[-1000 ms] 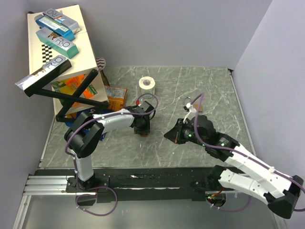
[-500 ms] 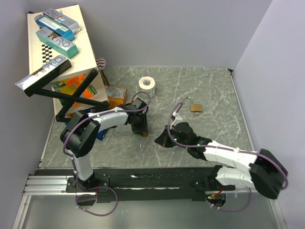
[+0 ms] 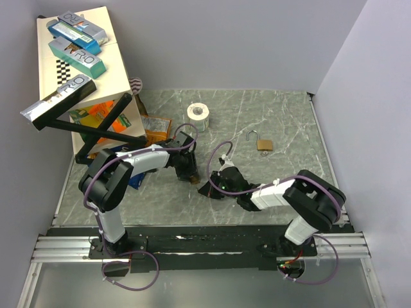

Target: Unlock with the key

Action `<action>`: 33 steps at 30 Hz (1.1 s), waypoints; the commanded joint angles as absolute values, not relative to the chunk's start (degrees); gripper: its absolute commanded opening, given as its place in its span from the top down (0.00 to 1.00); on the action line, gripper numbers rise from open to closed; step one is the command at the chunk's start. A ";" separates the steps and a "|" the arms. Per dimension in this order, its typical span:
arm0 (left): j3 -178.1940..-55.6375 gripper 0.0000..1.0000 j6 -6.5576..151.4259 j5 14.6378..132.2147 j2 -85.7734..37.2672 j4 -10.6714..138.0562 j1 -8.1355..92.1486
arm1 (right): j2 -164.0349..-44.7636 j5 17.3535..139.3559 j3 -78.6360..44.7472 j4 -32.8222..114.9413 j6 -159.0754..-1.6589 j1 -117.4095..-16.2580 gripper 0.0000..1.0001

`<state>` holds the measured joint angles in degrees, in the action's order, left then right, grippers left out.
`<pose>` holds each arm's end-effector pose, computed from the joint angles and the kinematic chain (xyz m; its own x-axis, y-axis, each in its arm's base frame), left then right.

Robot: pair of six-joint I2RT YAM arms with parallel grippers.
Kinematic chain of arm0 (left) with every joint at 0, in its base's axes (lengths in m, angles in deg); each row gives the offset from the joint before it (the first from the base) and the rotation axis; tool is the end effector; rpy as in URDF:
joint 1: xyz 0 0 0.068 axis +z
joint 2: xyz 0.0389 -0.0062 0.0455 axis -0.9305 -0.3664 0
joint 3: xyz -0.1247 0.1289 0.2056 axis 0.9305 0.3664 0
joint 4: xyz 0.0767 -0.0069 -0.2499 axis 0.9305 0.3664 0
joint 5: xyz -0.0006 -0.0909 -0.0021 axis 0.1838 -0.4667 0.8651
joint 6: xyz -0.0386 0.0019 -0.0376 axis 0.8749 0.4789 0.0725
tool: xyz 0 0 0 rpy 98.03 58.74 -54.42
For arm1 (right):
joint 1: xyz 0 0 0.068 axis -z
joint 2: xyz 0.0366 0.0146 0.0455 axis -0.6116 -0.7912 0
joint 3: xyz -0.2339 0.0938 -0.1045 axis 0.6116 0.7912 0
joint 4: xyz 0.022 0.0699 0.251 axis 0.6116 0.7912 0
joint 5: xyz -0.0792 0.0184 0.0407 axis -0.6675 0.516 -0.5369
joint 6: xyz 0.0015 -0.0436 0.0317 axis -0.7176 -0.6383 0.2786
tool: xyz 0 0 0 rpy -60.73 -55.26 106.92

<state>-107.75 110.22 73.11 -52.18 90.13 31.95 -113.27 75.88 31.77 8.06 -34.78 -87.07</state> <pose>0.2806 -0.2146 0.1589 -0.9587 -0.2233 -0.1763 -0.1341 0.9011 -0.4124 0.1790 0.2135 0.1305 -0.8412 0.2314 -0.4887 -0.2291 0.6661 0.7098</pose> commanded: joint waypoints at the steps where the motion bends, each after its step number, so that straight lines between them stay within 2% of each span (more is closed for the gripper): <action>1: -105.22 0.99 111.83 70.88 -53.00 90.06 31.24 | -116.48 75.28 30.83 0.48 -32.95 -87.45 1.00; 9: -103.90 0.99 112.10 70.70 -53.00 89.61 31.24 | -119.12 74.58 31.09 -1.46 -32.16 -87.37 1.00; 33: -104.34 0.99 111.83 72.81 -52.91 90.23 31.24 | -112.62 72.65 33.20 0.73 -32.69 -86.84 1.00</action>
<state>-105.83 111.81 69.59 -51.78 87.03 31.82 -115.17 74.46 33.00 1.24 -32.81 -87.05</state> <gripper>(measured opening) 0.436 0.007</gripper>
